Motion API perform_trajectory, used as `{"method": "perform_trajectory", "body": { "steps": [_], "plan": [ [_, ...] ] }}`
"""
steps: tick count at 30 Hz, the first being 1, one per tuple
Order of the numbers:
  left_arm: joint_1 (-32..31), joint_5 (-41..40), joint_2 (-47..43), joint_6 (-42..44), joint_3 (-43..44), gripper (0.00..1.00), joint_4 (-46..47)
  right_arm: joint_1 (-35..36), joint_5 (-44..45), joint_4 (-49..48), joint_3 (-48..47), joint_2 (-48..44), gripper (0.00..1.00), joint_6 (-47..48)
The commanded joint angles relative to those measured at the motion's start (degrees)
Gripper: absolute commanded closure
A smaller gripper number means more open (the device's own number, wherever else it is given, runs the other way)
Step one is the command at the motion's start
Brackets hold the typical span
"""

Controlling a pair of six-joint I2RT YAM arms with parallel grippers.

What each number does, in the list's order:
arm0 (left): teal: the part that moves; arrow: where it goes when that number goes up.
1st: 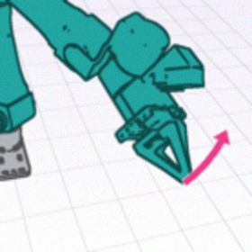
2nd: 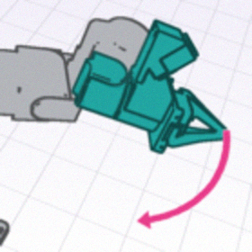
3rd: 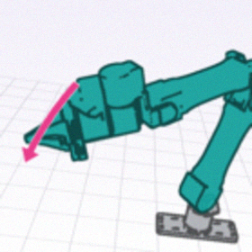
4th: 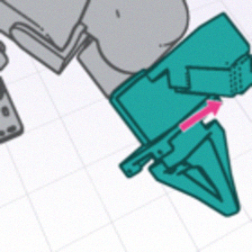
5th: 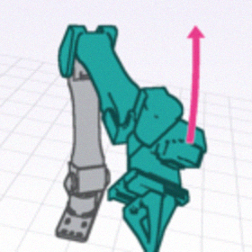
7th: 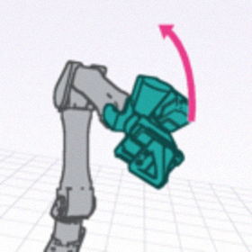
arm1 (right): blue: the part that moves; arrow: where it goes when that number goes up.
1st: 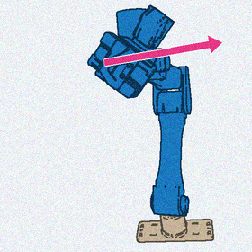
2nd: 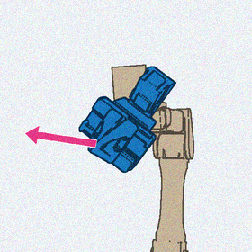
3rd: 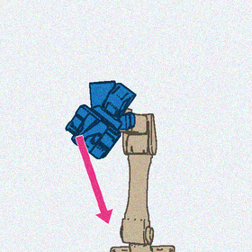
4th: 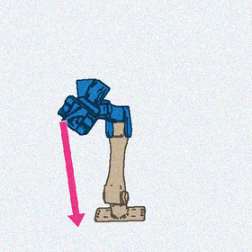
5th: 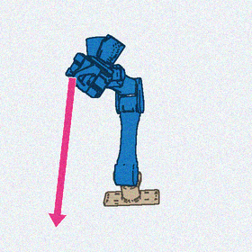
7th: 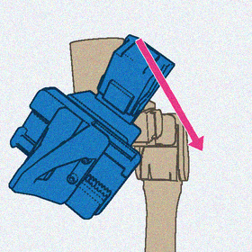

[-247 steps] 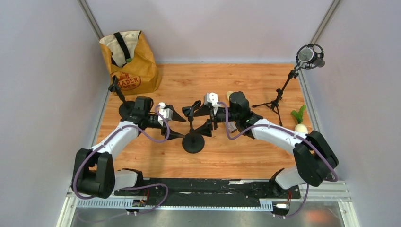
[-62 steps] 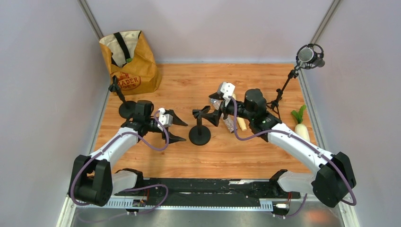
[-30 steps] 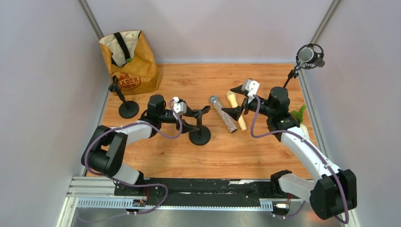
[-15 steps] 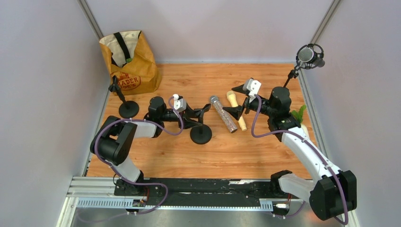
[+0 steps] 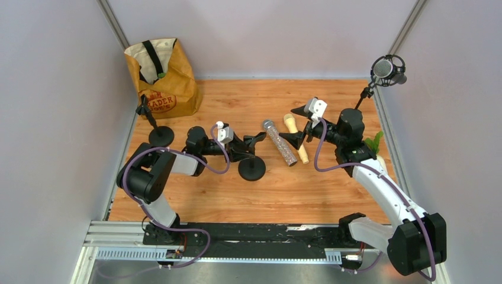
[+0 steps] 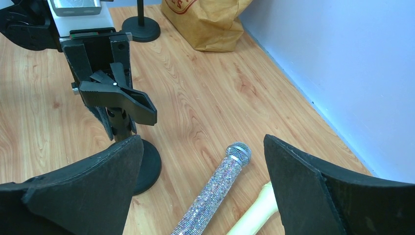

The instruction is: Remove the microphone from the stand

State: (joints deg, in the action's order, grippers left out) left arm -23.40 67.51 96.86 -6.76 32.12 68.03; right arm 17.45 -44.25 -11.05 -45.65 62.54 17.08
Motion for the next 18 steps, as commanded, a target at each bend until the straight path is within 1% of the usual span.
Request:
{"method": "perform_trajectory", "body": {
  "steps": [1,3,5,7,8,10,12,18],
  "plan": [
    [-0.60,-0.53,-0.18,-0.27,-1.53,0.99,2.99,-0.23,0.39,-1.61,0.38,-0.84,0.00,0.94],
    [-0.60,-1.67,-0.88,0.69,-2.06,1.00,2.64,-0.14,0.57,-1.61,0.38,-0.84,0.00,1.02],
    [-0.51,-4.57,-2.46,2.62,-3.02,0.99,1.06,-0.23,0.83,-1.61,0.47,-0.84,0.00,1.20],
    [-0.51,-8.60,-4.83,6.66,-3.64,1.00,-2.19,-0.23,1.10,-1.61,0.47,-0.85,0.00,1.29],
    [-0.51,-12.62,-6.58,10.24,-3.73,1.00,-5.07,-0.23,1.18,-1.61,0.47,-0.93,0.00,1.29],
    [-0.25,-18.51,-8.52,13.69,-3.55,1.00,-7.72,-0.31,1.18,-1.61,0.47,-0.93,0.00,1.29],
    [0.72,-23.44,-9.05,13.45,-3.47,1.00,-6.78,-0.31,1.10,-1.61,0.47,-0.93,0.00,1.20],
    [6.95,-29.18,-7.48,9.49,-0.48,1.00,-3.61,-0.40,1.01,-1.61,0.47,-1.02,0.00,1.11]
  ]
}}
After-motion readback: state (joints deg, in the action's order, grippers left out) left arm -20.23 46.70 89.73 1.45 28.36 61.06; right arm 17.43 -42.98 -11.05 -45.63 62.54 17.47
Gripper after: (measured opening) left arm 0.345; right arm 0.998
